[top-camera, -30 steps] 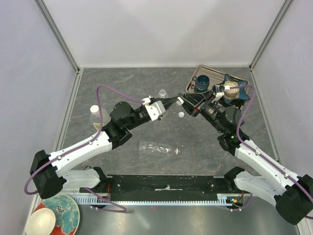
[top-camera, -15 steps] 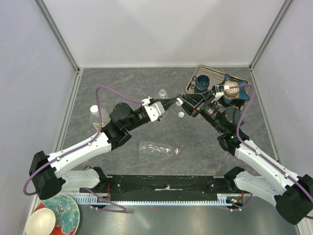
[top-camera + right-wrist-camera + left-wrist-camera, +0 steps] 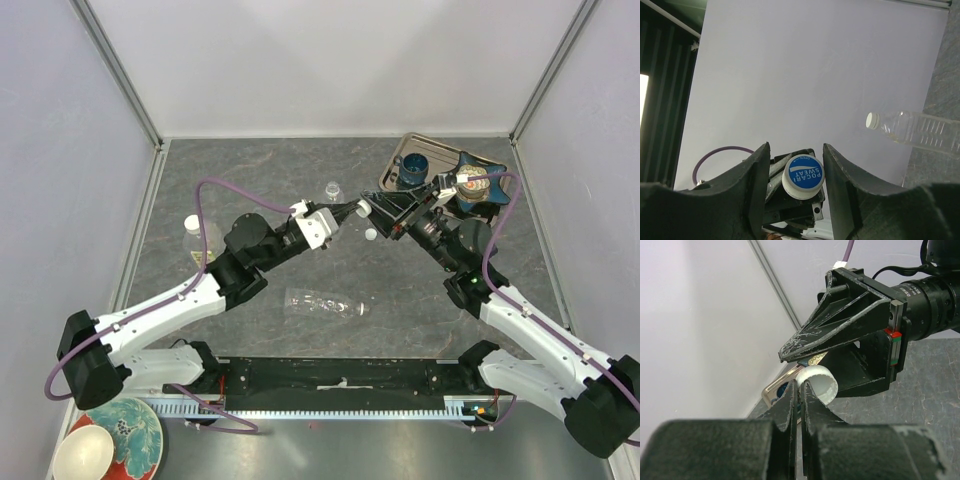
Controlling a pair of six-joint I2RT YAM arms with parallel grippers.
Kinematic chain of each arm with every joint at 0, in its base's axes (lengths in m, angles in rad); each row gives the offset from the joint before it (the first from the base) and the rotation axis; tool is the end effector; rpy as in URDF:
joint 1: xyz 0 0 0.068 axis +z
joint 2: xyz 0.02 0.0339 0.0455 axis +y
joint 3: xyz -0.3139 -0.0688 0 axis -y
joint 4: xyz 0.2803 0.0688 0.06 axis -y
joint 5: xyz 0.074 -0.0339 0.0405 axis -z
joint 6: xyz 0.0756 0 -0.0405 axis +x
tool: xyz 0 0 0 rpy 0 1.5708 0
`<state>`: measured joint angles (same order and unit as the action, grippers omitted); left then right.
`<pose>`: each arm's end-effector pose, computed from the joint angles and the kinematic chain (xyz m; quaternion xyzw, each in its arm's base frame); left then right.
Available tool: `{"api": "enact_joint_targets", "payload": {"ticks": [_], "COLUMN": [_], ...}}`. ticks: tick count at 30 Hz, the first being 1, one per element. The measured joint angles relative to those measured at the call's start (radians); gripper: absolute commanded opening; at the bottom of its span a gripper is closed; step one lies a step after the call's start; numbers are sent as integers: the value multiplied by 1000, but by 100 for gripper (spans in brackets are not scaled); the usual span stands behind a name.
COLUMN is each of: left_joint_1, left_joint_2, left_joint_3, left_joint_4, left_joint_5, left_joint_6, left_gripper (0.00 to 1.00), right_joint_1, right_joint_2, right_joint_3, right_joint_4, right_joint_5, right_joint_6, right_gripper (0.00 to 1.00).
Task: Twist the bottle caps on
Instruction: Pick up the bottle cap from the center of the board.
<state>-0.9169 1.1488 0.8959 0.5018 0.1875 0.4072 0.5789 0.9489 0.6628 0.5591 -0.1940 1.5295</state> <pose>0.1844 -0.2638 0.4243 0.4340 0.4366 -0.2537 0.7461 0.2144 0.1575 0.3870 0.2066 0.5701 0.7184 0.3408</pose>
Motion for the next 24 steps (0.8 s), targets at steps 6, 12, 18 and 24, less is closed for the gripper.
{"api": "enact_joint_targets", "payload": {"ticks": [6, 12, 18, 24], "left_joint_1": [0, 3, 12, 14], "left_joint_2": [-12, -13, -13, -17], "left_joint_3": [-7, -10, -10, -19], "left_joint_4": [7, 18, 27, 48], "left_joint_5": [-13, -22, -21, -19], "left_joint_6": [0, 0, 0, 0], "left_gripper": [2, 2, 2, 2], "right_joint_1": [11, 24, 35, 37], "right_joint_2": [12, 22, 22, 22], "right_joint_3": [14, 21, 21, 21], "right_joint_4": [0, 8, 14, 8], "right_joint_5": [1, 11, 11, 11], "right_joint_6": [-5, -3, 3, 4], "right_gripper": [52, 59, 55, 45]}}
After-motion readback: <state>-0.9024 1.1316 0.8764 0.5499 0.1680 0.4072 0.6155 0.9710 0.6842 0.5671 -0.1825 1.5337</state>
